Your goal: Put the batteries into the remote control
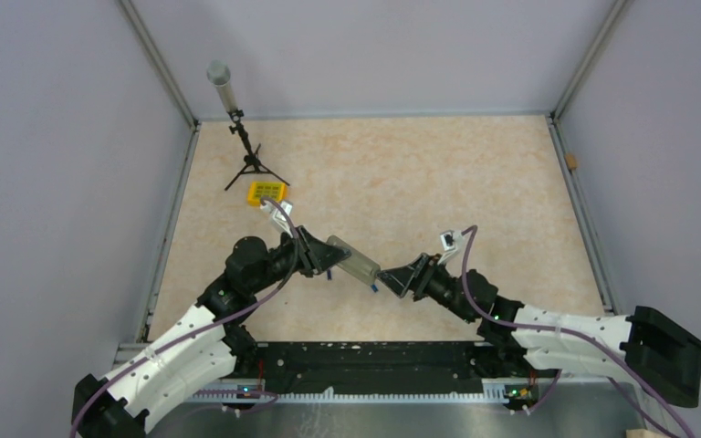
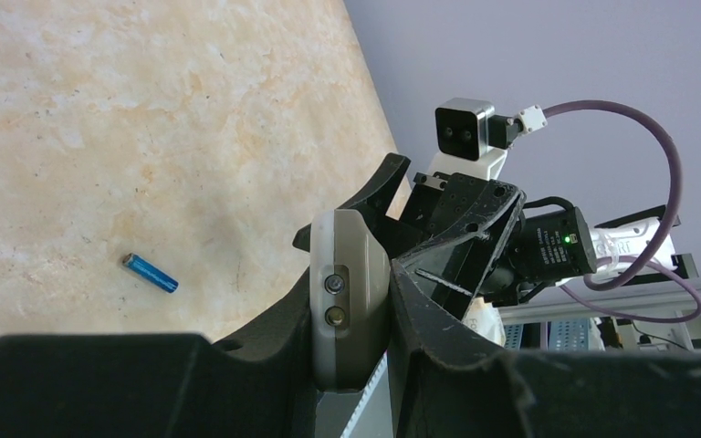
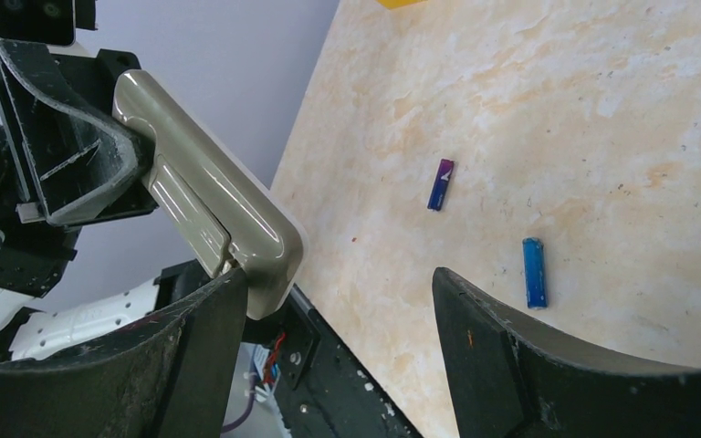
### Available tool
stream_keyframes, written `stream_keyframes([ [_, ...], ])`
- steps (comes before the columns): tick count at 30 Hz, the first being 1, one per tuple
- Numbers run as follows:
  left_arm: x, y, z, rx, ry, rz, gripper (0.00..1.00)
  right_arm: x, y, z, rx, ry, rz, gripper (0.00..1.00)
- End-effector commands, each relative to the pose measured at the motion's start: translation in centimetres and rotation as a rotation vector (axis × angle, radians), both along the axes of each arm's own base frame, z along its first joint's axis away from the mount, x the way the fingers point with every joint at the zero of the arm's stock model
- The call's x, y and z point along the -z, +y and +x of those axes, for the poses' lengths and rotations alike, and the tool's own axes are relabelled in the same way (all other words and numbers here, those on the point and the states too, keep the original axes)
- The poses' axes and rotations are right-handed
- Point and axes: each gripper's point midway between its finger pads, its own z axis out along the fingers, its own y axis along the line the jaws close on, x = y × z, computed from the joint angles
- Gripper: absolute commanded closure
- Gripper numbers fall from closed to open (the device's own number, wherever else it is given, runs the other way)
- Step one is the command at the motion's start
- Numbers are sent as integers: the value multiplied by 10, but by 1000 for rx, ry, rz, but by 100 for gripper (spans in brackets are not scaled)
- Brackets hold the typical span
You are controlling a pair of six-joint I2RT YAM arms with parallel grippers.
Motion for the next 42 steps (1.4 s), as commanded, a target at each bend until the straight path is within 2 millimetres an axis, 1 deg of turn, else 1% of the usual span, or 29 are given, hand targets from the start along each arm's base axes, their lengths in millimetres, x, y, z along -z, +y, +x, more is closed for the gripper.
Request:
stream_keyframes([
  [1, -36, -6, -7, 53, -72, -81, 100, -32, 10, 3, 0, -39, 73, 27],
  [11, -36, -8, -9, 67, -70, -90, 100, -32, 13, 5, -1, -39, 79, 27],
  [15, -34, -8, -8, 67, -65, -91, 100, -39, 14, 2, -14, -55, 116, 27],
  [19, -25, -8, -5, 54, -50, -73, 100, -53, 13, -1, -30, -81, 171, 27],
  [21, -22, -7, -4, 44, -49, -64, 100, -55, 13, -2, -33, -85, 178, 27],
  [23, -20, -5, -2, 29, -52, -54, 100, -54, 12, -1, -28, -79, 169, 27],
  [29, -5, -1, 11, -28, -60, 9, 100, -33, 5, 8, 38, -30, 67, 27],
  [34, 9, -2, 23, -59, -67, 67, 100, -16, -2, 10, 52, -18, -65, 27],
  [42, 45, -5, 38, -91, 0, 143, 100, 16, -20, 7, 37, -26, -332, 27],
])
